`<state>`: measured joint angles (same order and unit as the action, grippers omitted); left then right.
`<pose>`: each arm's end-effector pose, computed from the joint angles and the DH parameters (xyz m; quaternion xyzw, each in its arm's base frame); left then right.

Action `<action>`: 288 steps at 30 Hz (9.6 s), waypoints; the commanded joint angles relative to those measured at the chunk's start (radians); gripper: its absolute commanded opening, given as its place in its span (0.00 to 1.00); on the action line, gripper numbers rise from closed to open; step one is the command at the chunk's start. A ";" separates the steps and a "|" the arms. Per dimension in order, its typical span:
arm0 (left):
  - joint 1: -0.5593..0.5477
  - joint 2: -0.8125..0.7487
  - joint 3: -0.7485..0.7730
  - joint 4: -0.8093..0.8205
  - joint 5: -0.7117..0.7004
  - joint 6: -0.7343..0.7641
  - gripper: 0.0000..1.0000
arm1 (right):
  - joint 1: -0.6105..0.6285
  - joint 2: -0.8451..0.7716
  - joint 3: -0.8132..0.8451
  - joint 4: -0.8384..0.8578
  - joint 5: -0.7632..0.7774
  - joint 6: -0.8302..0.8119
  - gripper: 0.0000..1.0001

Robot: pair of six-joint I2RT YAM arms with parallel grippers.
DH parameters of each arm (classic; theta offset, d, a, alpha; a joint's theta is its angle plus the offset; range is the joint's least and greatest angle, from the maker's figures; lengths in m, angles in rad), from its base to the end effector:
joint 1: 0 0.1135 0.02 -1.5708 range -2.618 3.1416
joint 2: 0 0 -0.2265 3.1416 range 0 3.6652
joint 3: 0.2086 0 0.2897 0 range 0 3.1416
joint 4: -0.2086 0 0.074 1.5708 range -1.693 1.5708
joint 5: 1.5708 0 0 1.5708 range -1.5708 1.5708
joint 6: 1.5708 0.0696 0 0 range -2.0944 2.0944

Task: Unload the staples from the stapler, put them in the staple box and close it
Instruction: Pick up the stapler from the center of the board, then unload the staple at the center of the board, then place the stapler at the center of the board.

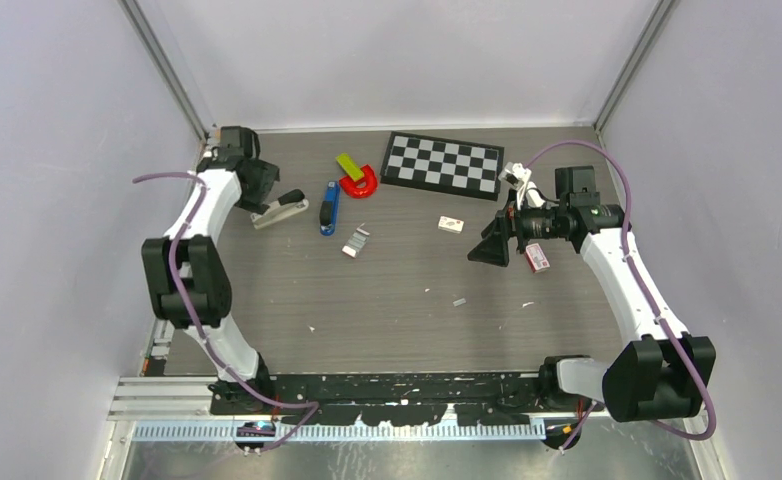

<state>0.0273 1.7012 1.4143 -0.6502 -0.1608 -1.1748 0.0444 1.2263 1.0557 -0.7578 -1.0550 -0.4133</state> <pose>0.4223 0.0227 0.2004 -0.5563 0.7670 -0.1045 0.3023 0.2949 0.0737 0.2510 -0.3408 0.7625 0.4195 0.3558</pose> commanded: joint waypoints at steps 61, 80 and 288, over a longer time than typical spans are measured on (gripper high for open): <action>0.002 0.229 0.109 -0.345 0.168 0.389 0.50 | 0.000 -0.015 0.038 -0.034 -0.086 -0.052 1.00; -0.083 0.252 0.146 -0.382 0.099 0.330 0.16 | 0.001 -0.028 0.038 -0.035 -0.091 -0.057 1.00; -0.223 -0.315 -0.445 0.206 -0.218 0.425 0.00 | 0.196 0.065 -0.020 0.199 0.040 0.202 1.00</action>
<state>-0.2043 1.2854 0.8581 -0.4454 -0.3756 -0.7277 0.2459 1.3281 1.0210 -0.5766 -1.0145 -0.2092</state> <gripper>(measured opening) 0.338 0.994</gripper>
